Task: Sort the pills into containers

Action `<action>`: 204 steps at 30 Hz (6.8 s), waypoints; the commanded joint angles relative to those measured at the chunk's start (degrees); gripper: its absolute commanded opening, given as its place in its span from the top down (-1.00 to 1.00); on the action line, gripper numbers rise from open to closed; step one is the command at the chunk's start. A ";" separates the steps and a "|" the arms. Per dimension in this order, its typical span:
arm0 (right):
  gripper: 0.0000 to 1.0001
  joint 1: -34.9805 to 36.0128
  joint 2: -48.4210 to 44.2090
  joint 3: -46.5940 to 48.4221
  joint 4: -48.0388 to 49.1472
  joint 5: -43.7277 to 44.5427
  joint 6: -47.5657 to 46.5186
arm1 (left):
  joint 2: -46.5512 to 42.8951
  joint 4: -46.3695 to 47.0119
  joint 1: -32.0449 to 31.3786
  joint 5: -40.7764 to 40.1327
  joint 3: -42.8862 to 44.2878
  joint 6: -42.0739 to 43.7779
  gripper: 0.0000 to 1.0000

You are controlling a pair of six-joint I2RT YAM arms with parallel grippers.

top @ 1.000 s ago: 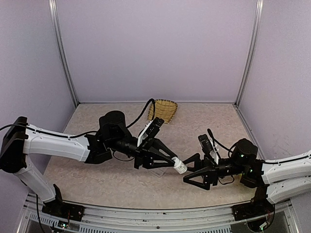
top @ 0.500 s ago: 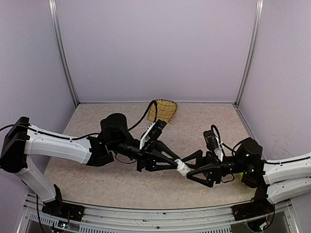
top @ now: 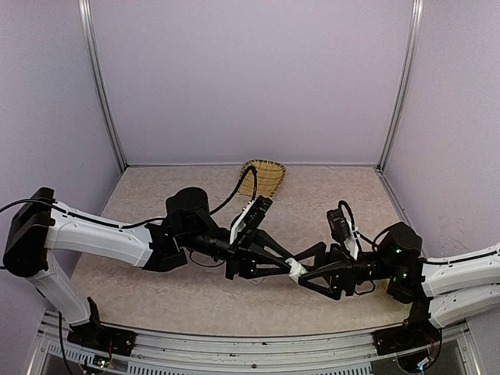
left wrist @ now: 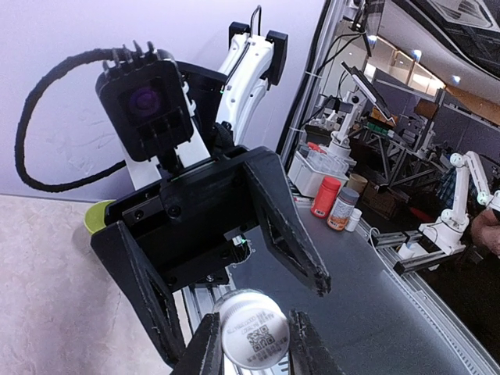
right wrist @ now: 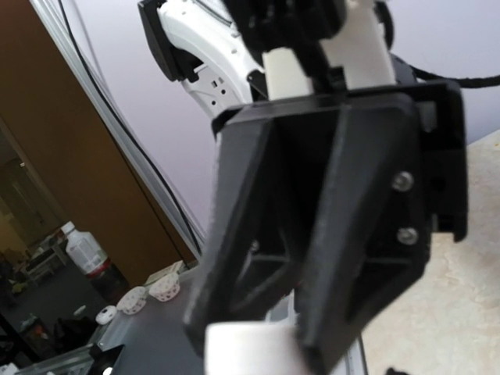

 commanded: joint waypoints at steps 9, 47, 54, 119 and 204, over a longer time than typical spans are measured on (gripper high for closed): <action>-0.19 1.10 1.08 0.94 1.55 0.28 -0.46 | 0.58 1.90 -0.38 -1.94 -0.37 -0.05 0.63; 0.43 1.11 1.03 0.81 -3.68 2.83 -3.42 | 0.04 0.12 -0.30 -4.61 0.16 0.04 0.64; 0.46 1.12 -3.01 0.74 -9.94 9.62 -7.12 | 1.49 1.54 -0.27 -8.52 0.44 -5.18 0.60; 0.65 2.04 -8.01 -1.24 -15.37 26.12 -5.87 | 0.64 1.91 -3.98 -10.77 1.60 -10.51 -0.82; 0.65 2.09 -6.86 -2.94 -10.99 26.51 -4.98 | 2.74 2.07 -3.99 -12.03 2.75 -9.98 -0.77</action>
